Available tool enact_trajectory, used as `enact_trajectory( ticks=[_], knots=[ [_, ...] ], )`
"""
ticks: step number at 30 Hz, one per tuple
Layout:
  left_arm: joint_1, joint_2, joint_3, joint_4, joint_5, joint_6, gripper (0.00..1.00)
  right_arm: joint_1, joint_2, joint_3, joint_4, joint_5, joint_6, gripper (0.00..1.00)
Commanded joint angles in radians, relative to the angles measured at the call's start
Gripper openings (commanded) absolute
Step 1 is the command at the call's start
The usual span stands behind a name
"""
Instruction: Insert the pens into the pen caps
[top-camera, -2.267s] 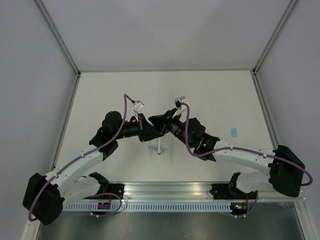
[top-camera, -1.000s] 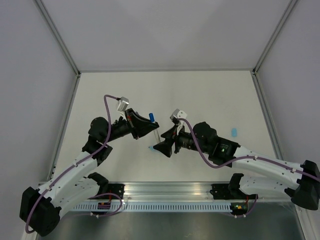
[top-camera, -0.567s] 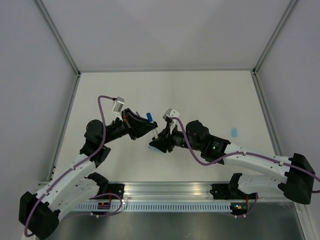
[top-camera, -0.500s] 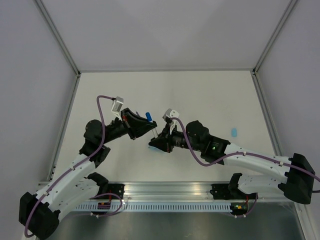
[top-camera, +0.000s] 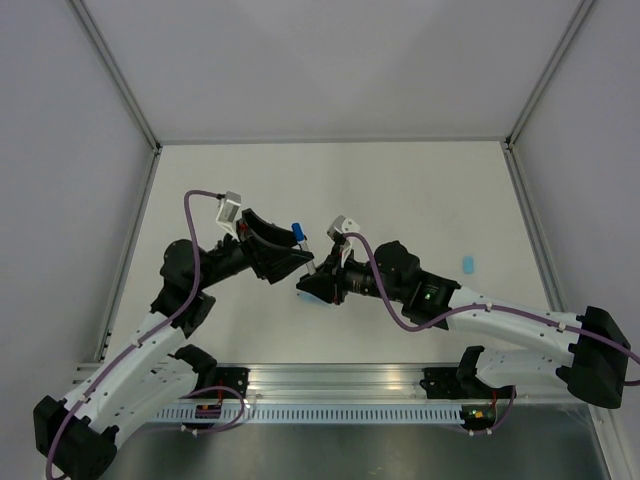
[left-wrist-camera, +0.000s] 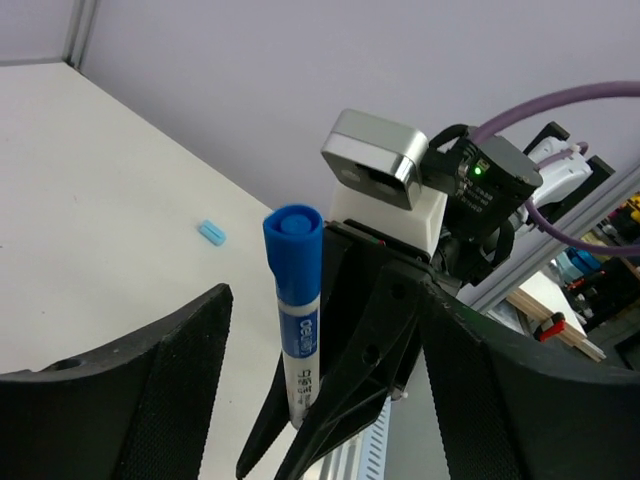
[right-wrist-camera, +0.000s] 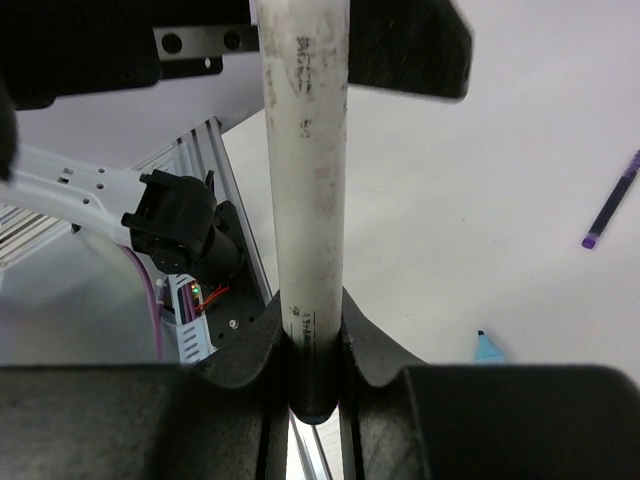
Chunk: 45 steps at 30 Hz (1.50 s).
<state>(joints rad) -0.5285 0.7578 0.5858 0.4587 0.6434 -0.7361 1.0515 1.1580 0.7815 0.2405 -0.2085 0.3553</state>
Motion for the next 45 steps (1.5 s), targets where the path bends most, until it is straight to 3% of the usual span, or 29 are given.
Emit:
enact_trajectory(
  ticks=[1,9,15,18,19,20,21,29,37,45],
  knots=[
    [-0.001,0.014,0.095,-0.087,-0.065,0.049,0.80,-0.001,-0.021,-0.022,0.068,-0.032,0.024,0.00],
    [0.001,0.040,0.163,-0.178,-0.152,0.101,0.80,-0.001,-0.023,-0.051,0.089,-0.062,0.034,0.00],
    [-0.001,0.069,0.172,-0.190,-0.166,0.103,0.74,0.001,-0.026,-0.060,0.098,-0.072,0.036,0.00],
    [0.001,0.077,0.164,-0.187,-0.156,0.099,0.56,-0.001,-0.027,-0.062,0.098,-0.072,0.031,0.00],
    [0.001,0.078,0.163,-0.187,-0.149,0.098,0.36,0.001,-0.027,-0.060,0.098,-0.072,0.031,0.00],
    [-0.001,0.084,0.161,-0.184,-0.139,0.096,0.26,-0.001,-0.027,-0.056,0.098,-0.072,0.031,0.00],
    [-0.001,0.086,0.151,-0.178,-0.110,0.093,0.04,-0.001,-0.032,-0.054,0.098,-0.056,0.028,0.00],
    [-0.001,0.086,0.036,-0.026,-0.022,-0.008,0.02,-0.021,-0.006,0.102,0.060,0.144,-0.024,0.00],
    [-0.004,0.139,-0.087,0.058,-0.070,-0.013,0.02,-0.079,0.017,0.284,0.040,0.189,-0.047,0.00],
    [-0.031,0.209,-0.150,0.153,-0.129,0.015,0.02,-0.136,0.166,0.426,-0.003,0.172,-0.075,0.00]
  ],
)
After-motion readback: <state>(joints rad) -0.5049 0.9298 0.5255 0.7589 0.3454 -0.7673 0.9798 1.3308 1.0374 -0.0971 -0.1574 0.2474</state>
